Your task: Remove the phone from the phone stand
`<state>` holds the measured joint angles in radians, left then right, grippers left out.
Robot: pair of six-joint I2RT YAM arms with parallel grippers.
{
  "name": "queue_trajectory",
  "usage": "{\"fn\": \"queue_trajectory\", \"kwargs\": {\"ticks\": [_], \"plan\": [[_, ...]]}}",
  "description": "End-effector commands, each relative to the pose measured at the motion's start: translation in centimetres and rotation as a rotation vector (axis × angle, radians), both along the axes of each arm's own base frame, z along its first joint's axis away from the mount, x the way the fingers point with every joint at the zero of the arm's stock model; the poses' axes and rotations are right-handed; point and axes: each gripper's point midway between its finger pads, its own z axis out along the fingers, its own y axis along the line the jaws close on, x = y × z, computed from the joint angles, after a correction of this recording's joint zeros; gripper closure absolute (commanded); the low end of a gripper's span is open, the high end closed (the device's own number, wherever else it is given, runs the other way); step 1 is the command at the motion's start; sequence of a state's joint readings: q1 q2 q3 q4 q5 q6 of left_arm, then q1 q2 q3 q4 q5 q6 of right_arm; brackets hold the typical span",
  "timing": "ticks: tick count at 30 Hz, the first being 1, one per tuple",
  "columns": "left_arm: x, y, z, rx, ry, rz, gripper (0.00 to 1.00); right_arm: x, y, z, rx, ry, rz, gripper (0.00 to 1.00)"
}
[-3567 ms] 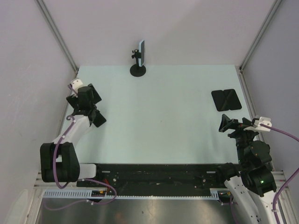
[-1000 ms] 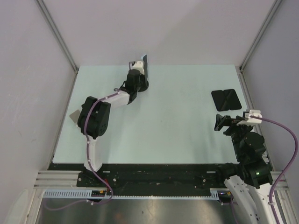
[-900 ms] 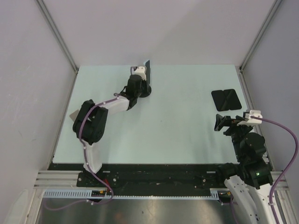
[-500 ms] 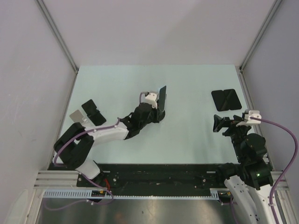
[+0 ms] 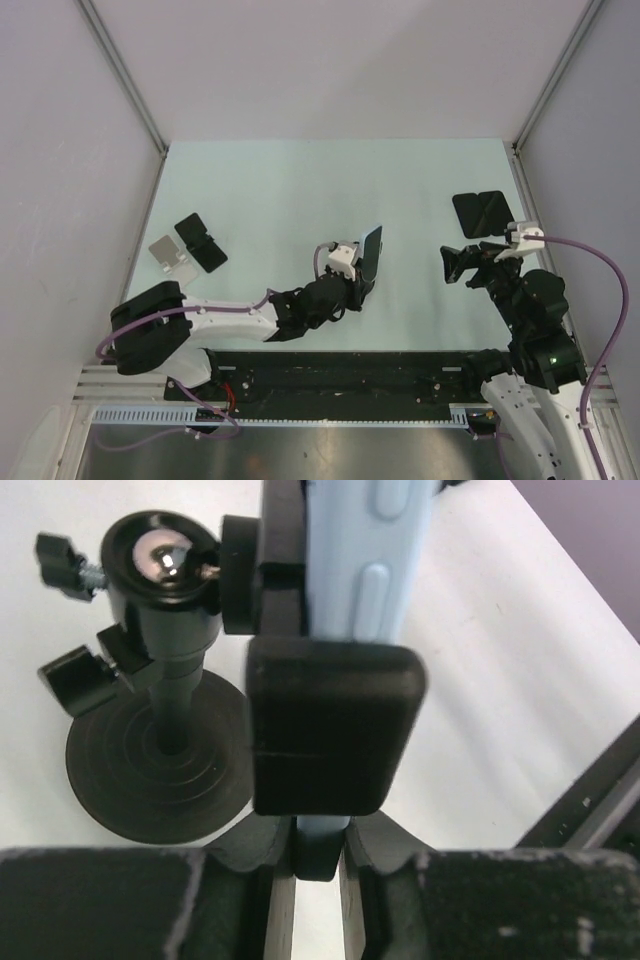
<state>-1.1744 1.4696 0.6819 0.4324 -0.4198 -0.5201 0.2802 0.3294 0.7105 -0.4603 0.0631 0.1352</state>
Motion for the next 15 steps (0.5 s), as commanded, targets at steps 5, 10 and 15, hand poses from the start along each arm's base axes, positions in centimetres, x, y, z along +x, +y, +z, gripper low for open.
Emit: {"fn": "queue_trajectory", "kwargs": {"ticks": [5,10,15], "plan": [[-1.0,-0.8,2.4,-0.119,0.005,0.003,0.59,-0.3,4.9,1.0,0.058,0.097,0.253,0.03],[-1.1,-0.3,3.1,-0.131,-0.008,0.001,0.42,-0.2,7.4,0.9,0.084,0.154,0.384,0.0],[-2.1,0.4,3.8,-0.144,-0.018,-0.042,0.15,0.8,9.7,0.9,0.141,0.19,0.471,0.0]]}}
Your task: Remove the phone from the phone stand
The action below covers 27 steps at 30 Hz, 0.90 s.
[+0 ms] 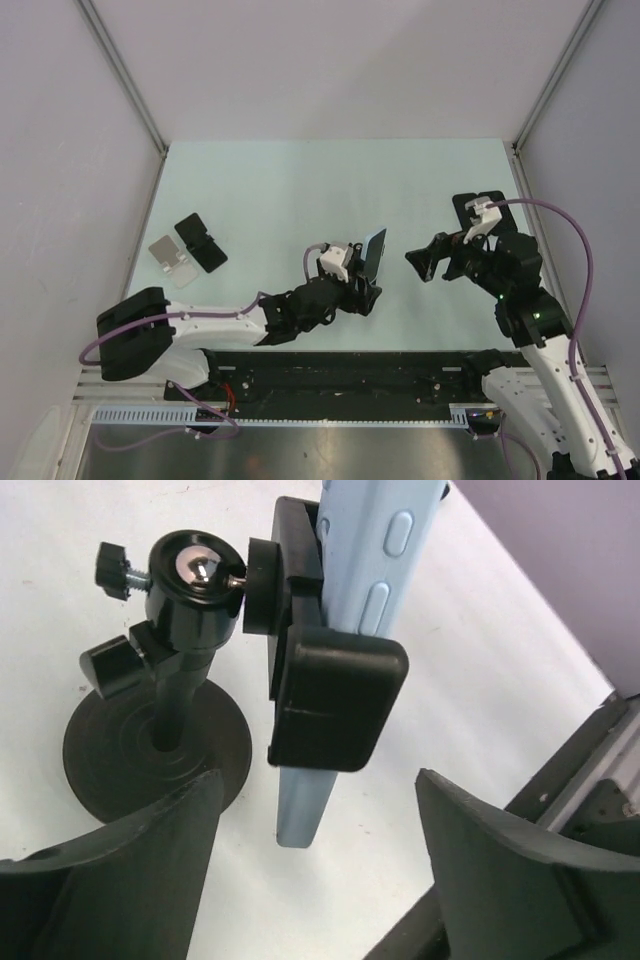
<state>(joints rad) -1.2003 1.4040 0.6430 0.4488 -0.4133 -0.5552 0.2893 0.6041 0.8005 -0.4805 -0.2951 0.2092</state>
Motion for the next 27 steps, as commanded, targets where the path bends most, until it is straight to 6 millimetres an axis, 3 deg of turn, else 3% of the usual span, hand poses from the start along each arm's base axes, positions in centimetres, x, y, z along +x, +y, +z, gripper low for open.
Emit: {"fn": "queue_trajectory", "kwargs": {"ticks": [1,7,18,23,27], "plan": [[-0.8,0.5,3.2,-0.098,-0.032,-0.025,0.11,0.0,3.0,3.1,0.104,-0.033,0.125,0.0],[-1.9,2.4,3.0,-0.103,-0.044,-0.055,0.04,1.8,5.8,3.4,0.12,-0.056,0.175,0.0],[-2.3,4.5,4.9,-0.122,-0.126,-0.098,0.03,5.4,9.1,3.0,0.111,-0.106,0.15,0.0],[-2.0,4.9,4.7,-0.133,-0.11,-0.111,0.03,5.6,10.4,2.7,0.117,-0.109,0.194,0.0],[-1.5,5.0,4.8,-0.137,-0.107,-0.112,0.03,5.4,11.2,1.3,0.088,-0.077,0.219,0.0]]}}
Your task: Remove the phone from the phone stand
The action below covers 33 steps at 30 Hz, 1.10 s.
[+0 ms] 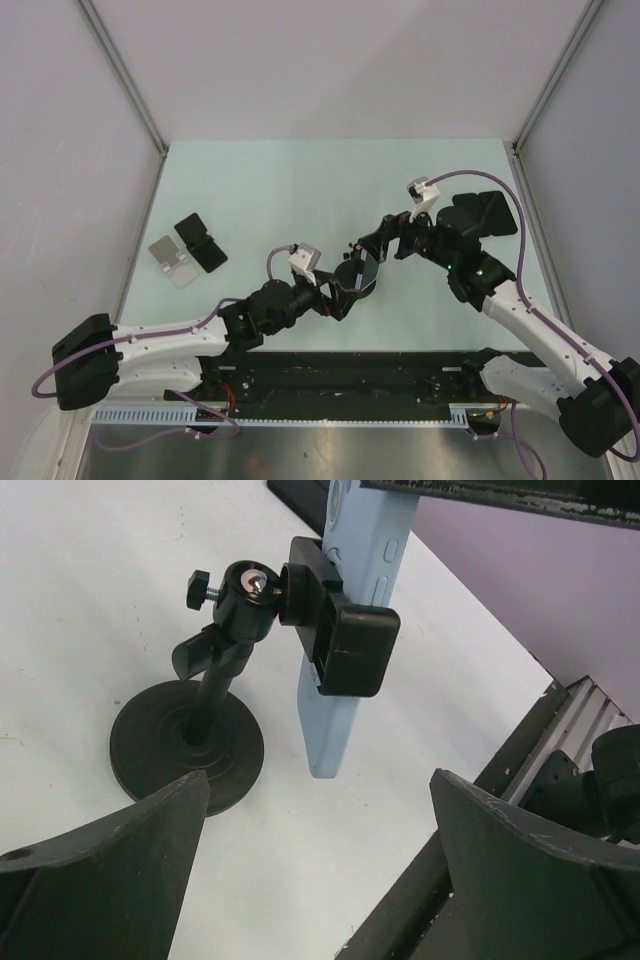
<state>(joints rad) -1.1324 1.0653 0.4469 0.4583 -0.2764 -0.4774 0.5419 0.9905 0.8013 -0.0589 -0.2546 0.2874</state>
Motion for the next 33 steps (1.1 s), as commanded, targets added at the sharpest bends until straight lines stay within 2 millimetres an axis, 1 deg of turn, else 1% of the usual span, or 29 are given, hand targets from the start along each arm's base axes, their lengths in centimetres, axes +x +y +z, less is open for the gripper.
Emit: {"fn": "queue_trajectory", "kwargs": {"ticks": [1,2,6,7,9,11,12,15,16,18,19,20,21,22,23,24,25,27,28,29,30,33], "plan": [[0.2,0.0,1.3,-0.038,-0.02,-0.027,0.04,0.5,1.3,2.6,0.027,-0.085,0.026,0.0],[0.3,0.0,1.4,-0.044,-0.017,-0.026,0.04,0.2,1.2,1.5,-0.005,-0.059,0.032,0.0],[1.1,0.1,2.3,-0.057,-0.029,-0.021,0.05,0.0,1.6,0.2,-0.042,-0.036,0.045,0.0],[1.1,0.0,2.5,-0.058,-0.032,-0.03,0.06,-0.1,1.6,-0.3,-0.049,-0.027,0.049,0.02],[1.3,-0.2,3.0,-0.061,-0.042,-0.036,0.07,-0.1,1.7,-0.6,-0.048,-0.024,0.052,0.04],[1.4,-0.5,3.7,-0.063,-0.061,-0.047,0.08,-0.3,1.6,-1.0,-0.048,-0.021,0.054,0.09],[1.5,-0.6,3.6,-0.057,-0.064,-0.047,0.09,-0.3,1.6,-1.1,-0.049,-0.021,0.056,0.11],[1.7,-1.1,4.2,-0.051,-0.08,-0.061,0.1,-0.5,1.6,-1.2,-0.048,-0.02,0.06,0.21],[1.7,-1.2,4.3,-0.046,-0.089,-0.064,0.11,-0.5,1.6,-1.4,-0.051,-0.019,0.061,0.28],[2.0,-1.4,5.0,-0.045,-0.106,-0.062,0.12,-0.6,1.5,-1.3,-0.049,-0.024,0.065,0.37],[2.1,-1.5,5.0,-0.033,-0.119,-0.063,0.14,-0.7,1.5,-1.1,-0.047,-0.028,0.064,0.46],[2.4,-1.6,5.5,-0.032,-0.131,-0.057,0.14,-0.7,1.5,-1.1,-0.049,-0.03,0.063,0.51],[2.5,-1.7,5.6,-0.023,-0.137,-0.054,0.15,-0.8,1.3,-0.9,-0.045,-0.034,0.058,0.56],[2.8,-1.7,5.3,0.002,-0.147,-0.051,0.17,-0.8,1.3,-0.7,-0.046,-0.041,0.056,0.65],[3.2,-1.8,5.8,0.007,-0.156,-0.038,0.18,-0.8,1.2,-0.8,-0.048,-0.043,0.054,0.69],[3.3,-1.9,5.8,0.017,-0.161,-0.034,0.19,-0.9,1.1,-0.6,-0.048,-0.049,0.051,0.74],[3.5,-1.9,5.6,0.041,-0.167,-0.031,0.21,-0.9,1.0,-0.5,-0.048,-0.053,0.05,0.81],[3.9,-2.0,5.8,0.056,-0.175,-0.023,0.24,-0.9,0.9,-0.5,-0.051,-0.058,0.045,0.9],[4.0,-2.1,5.9,0.067,-0.182,-0.024,0.26,-1.0,0.9,-0.5,-0.051,-0.058,0.046,0.96],[4.3,-2.3,6.1,0.071,-0.187,-0.022,0.28,-1.0,0.8,-0.6,-0.054,-0.056,0.047,0.98],[4.3,-2.4,5.8,0.088,-0.183,-0.023,0.29,-1.0,0.8,-0.5,-0.053,-0.059,0.044,1.0],[4.5,-2.7,5.8,0.11,-0.188,-0.032,0.34,-1.1,0.7,-0.4,-0.056,-0.065,0.045,1.0]]}}
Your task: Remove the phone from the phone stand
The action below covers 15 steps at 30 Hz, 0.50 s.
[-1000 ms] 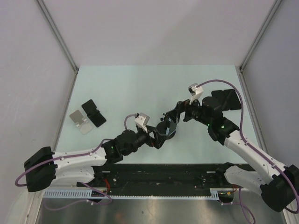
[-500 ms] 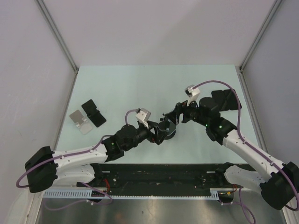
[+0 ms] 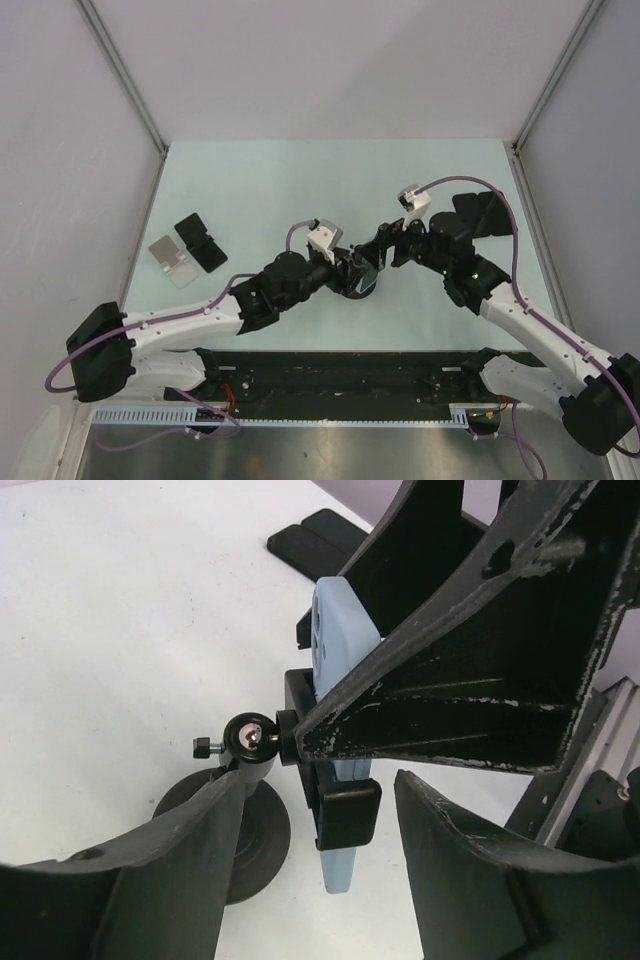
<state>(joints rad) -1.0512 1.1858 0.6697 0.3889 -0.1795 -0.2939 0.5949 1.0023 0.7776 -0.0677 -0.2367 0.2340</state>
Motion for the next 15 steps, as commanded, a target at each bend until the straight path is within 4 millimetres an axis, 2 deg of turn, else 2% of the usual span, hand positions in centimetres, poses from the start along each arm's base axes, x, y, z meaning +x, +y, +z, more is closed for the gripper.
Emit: {"fn": "queue_trajectory", "kwargs": {"ticks": [1,8,11,14,15], "plan": [[0.8,-0.6,1.4,0.031,-0.049,-0.004,0.34,-0.1,-0.3,1.5,0.01,-0.064,-0.002,1.0],[0.4,-1.3,0.7,0.075,-0.033,-0.051,0.37,-0.2,-0.2,1.7,0.014,-0.069,-0.001,1.0],[0.1,-1.3,0.8,0.086,-0.032,-0.065,0.42,-0.3,-0.2,1.5,0.009,-0.066,0.003,1.0],[-0.2,-1.4,0.7,0.095,-0.027,-0.081,0.51,-0.2,-0.2,1.4,0.002,-0.067,0.001,1.0],[-0.2,-1.3,0.6,0.1,-0.024,-0.084,0.63,-0.2,-0.2,1.2,-0.001,-0.063,0.001,1.0]]}}
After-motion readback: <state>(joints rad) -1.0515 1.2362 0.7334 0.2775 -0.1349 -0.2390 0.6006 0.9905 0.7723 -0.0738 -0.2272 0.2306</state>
